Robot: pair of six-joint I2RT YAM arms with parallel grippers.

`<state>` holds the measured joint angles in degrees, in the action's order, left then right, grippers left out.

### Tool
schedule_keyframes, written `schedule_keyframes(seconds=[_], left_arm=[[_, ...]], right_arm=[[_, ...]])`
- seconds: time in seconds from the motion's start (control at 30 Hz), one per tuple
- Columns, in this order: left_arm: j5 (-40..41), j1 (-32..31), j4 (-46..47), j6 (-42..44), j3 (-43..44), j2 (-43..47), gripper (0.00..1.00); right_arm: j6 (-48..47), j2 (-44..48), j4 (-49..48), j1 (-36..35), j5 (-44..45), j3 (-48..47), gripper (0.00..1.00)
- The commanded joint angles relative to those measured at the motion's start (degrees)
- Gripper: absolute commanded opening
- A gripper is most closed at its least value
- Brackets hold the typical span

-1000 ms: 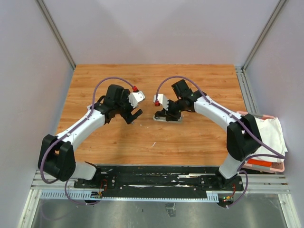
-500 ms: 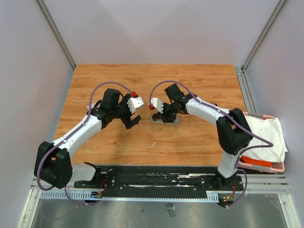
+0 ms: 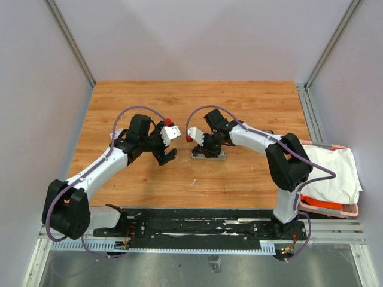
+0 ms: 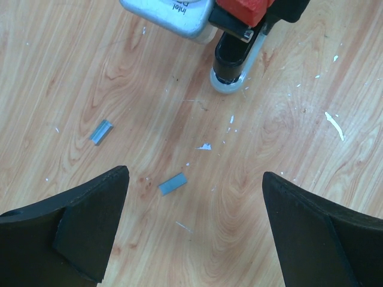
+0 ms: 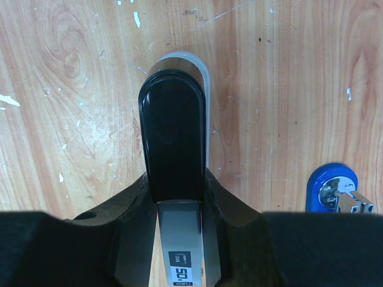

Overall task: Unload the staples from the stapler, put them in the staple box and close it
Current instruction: Place the stapler at the center of the board.

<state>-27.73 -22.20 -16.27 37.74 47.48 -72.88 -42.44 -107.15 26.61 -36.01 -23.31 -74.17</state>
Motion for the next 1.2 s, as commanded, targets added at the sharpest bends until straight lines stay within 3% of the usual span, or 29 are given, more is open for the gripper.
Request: schedule_keyframes(seconds=[0.0,1.17], left_arm=[[-2.1,0.26,1.77,1.28,-0.64,1.44,0.98],[-4.56,0.25,1.44,1.46,-0.86,-0.24,0.98]], right_arm=[[-0.94,-0.04,-0.92,-0.97,0.19,0.25,0.09],[-0.85,-0.27,-1.54,-1.14,-0.72,1.14,0.41]])
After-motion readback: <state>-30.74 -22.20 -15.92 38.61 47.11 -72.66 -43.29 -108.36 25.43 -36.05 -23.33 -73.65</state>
